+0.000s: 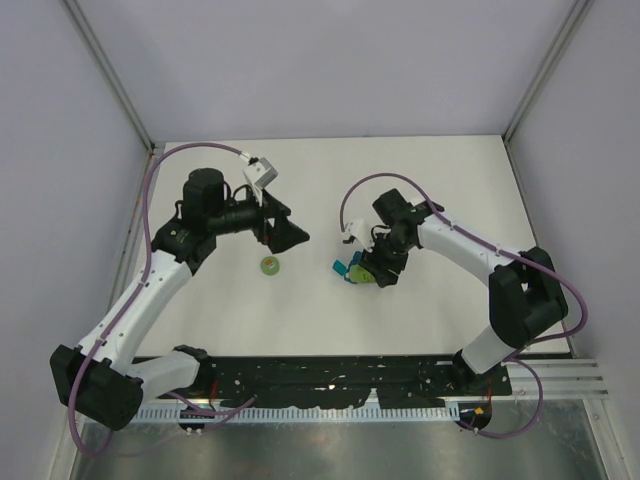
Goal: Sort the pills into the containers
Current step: Pour the pill into the pill container.
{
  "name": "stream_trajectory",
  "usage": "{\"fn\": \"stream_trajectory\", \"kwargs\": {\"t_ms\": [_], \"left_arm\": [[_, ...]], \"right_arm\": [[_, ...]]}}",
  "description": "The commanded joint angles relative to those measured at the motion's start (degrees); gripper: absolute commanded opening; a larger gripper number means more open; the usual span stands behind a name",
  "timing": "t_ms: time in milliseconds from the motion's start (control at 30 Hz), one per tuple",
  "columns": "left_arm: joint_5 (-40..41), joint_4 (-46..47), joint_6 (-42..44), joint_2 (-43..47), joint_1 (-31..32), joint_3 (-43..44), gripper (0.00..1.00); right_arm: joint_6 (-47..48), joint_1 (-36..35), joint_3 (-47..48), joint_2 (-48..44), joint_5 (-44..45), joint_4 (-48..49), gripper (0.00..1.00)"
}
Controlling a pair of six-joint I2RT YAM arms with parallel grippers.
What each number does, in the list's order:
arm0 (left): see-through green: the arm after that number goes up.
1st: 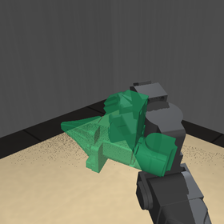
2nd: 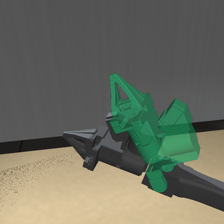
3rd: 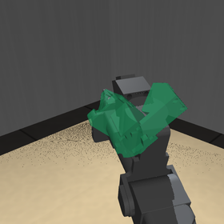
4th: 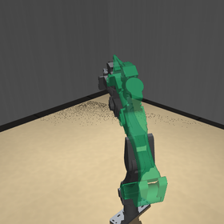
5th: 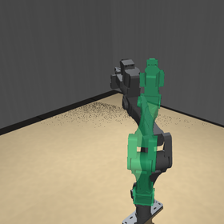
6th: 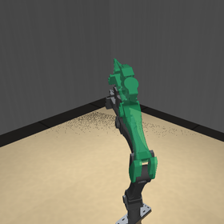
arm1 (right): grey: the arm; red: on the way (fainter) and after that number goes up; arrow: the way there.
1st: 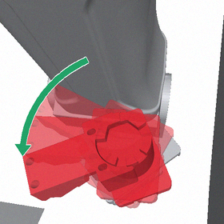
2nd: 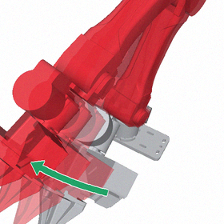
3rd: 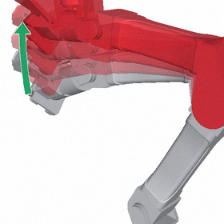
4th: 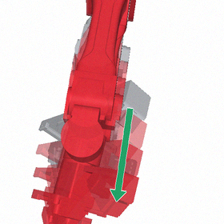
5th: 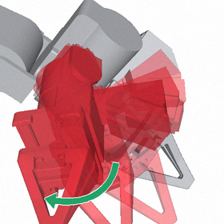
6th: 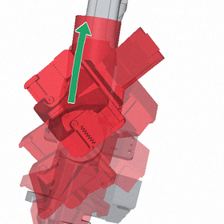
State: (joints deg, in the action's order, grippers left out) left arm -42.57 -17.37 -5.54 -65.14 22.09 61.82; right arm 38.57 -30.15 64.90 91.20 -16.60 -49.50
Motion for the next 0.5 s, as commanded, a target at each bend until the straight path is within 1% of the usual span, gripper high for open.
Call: {"fn": "stream_trajectory", "kwargs": {"t_ms": [0,467], "left_arm": [[-0.5,1.81,0.62,0.55,-0.2,-0.12,1.0],[-0.5,1.2,1.14,0.11,-0.2,0.23,1.0]], "right_arm": [[-0.6,-0.17,-0.13,-3.31,-1.59,1.86,0.06],[-1.3,-0.26,-2.41,-5.85,-2.12,3.62,0.06]]}}
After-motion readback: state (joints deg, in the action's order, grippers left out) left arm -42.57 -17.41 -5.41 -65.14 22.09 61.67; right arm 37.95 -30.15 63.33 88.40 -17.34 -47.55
